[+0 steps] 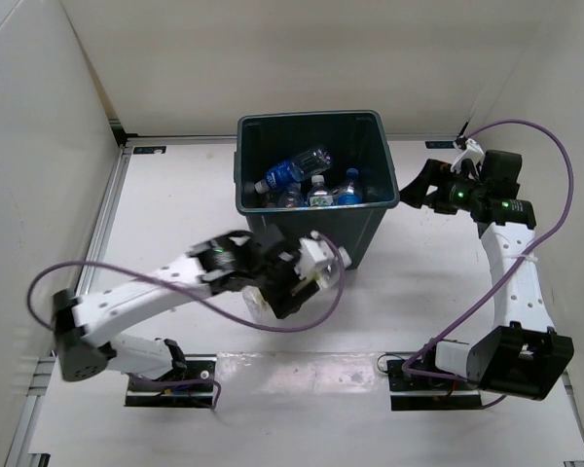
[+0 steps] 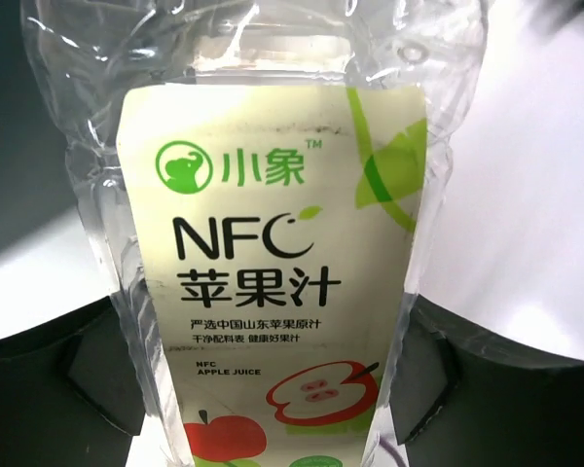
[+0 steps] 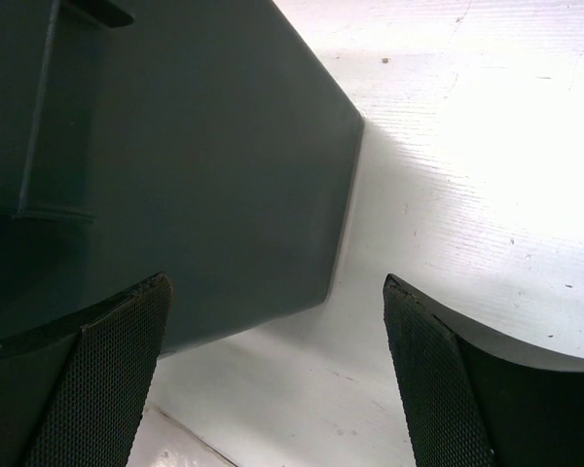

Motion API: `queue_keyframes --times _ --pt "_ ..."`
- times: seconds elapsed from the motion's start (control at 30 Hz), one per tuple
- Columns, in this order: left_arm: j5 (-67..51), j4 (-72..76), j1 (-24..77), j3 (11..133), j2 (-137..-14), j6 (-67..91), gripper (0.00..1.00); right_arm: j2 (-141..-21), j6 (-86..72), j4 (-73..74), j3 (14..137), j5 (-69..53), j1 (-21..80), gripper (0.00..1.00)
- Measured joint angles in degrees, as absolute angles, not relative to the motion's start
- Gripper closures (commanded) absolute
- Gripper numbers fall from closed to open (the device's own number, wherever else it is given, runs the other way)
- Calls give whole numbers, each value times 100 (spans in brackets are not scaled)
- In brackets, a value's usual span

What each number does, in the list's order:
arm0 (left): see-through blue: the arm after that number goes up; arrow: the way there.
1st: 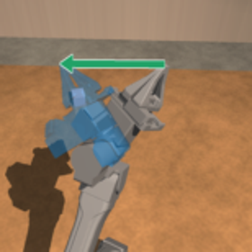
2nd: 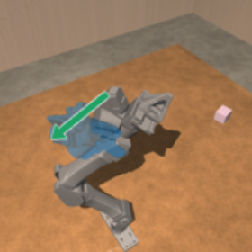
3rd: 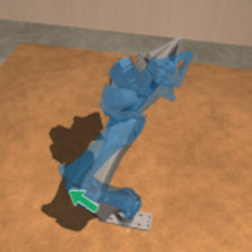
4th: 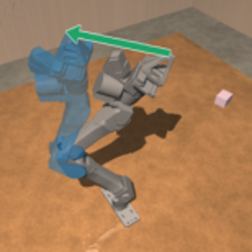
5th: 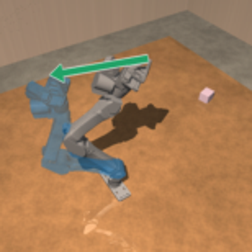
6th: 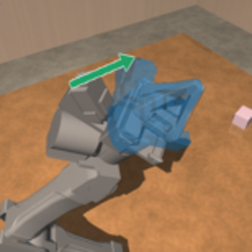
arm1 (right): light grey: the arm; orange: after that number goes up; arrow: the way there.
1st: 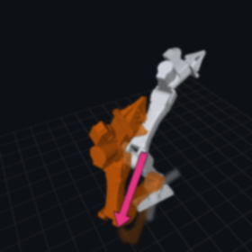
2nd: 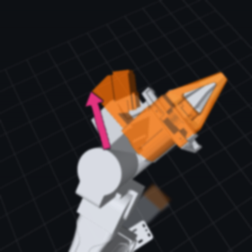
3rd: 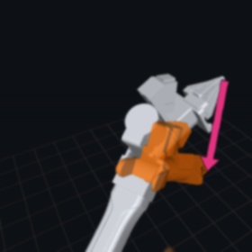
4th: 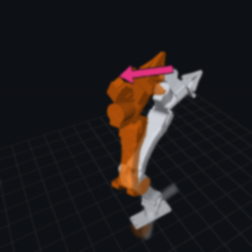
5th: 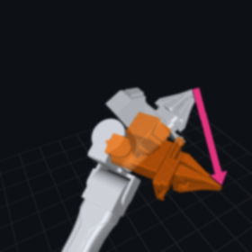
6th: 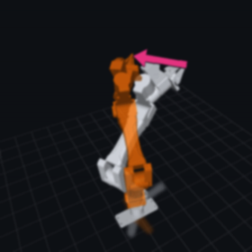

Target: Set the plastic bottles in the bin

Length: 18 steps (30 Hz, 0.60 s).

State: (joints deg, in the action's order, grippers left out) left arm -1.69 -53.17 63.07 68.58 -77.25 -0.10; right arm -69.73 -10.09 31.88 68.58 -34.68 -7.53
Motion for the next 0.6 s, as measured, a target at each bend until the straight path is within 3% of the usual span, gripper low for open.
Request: queue_keyframes --times 0.27,0.47,0.6 --pt "-729 -5999 6313 9415 -6584 -217 61 -7142 -1048 3070 6855 -3472 -755 10" --pt "-840 -5846 6298 11441 -7308 -600 66 -7164 -1149 2985 6858 -3496 -847 10" --pt "-985 -4624 5577 11666 -7819 -607 61 -7164 -1188 2985 6858 -3498 -902 10"
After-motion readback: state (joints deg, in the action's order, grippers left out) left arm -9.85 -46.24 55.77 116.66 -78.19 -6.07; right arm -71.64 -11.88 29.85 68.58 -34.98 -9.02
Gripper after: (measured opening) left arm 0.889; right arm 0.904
